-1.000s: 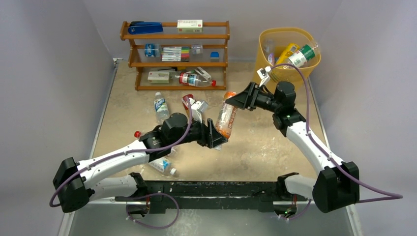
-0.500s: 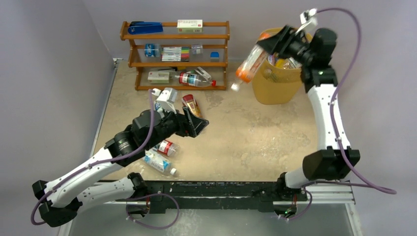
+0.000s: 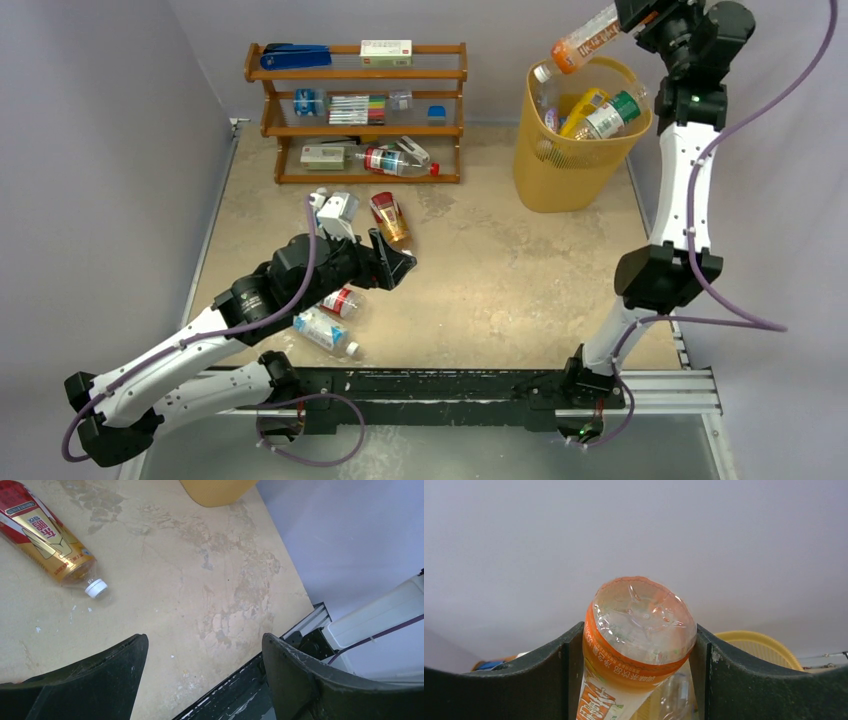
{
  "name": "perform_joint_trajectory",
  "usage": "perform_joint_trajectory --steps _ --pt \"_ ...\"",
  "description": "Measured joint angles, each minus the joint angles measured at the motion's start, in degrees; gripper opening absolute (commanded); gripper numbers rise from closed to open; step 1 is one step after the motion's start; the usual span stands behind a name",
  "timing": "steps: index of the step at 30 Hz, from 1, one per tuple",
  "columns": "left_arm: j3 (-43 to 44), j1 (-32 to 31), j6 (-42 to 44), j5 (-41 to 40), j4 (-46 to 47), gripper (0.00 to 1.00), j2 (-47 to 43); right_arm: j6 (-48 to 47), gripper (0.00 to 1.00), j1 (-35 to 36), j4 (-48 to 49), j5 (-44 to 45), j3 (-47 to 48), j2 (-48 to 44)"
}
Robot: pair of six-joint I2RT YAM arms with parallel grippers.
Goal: Put the plastic bottles in the bin
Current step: Place the plastic bottle in the trash bin.
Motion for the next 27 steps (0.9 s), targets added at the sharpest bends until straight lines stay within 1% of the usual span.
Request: perform_joint_trajectory --steps 9,13,15,19,20,27 --pt "-0.2 0.0 0.02 -0.07 -0.61 0.85 -0.24 -0.74 0.55 0.0 7.63 8.15 -1.07 10.62" --pt "-0.63 0.0 0.07 -0.07 -0.52 0.85 0.09 -2.51 0.56 0.02 8.98 11.17 -1.03 14.03" --pt "-1.14 0.0 0.07 -0.02 -0.52 0.85 0.55 -3.8 0.6 0.04 9.18 12.57 -1.03 15.06" --pt "-1.62 0.0 0.09 0.09 -0.35 0.86 2.01 -7.1 0.8 0.46 9.33 14.23 -1.03 15.47" --pt "-1.64 0.0 0.09 0.15 -0.22 0.86 2.47 -7.74 0.83 0.61 9.44 14.27 -1.01 15.45" --pt "-1.92 0.0 0.09 1.44 1.16 0.86 5.27 -11.28 0.86 1.44 6.34 14.1 -1.42 14.82"
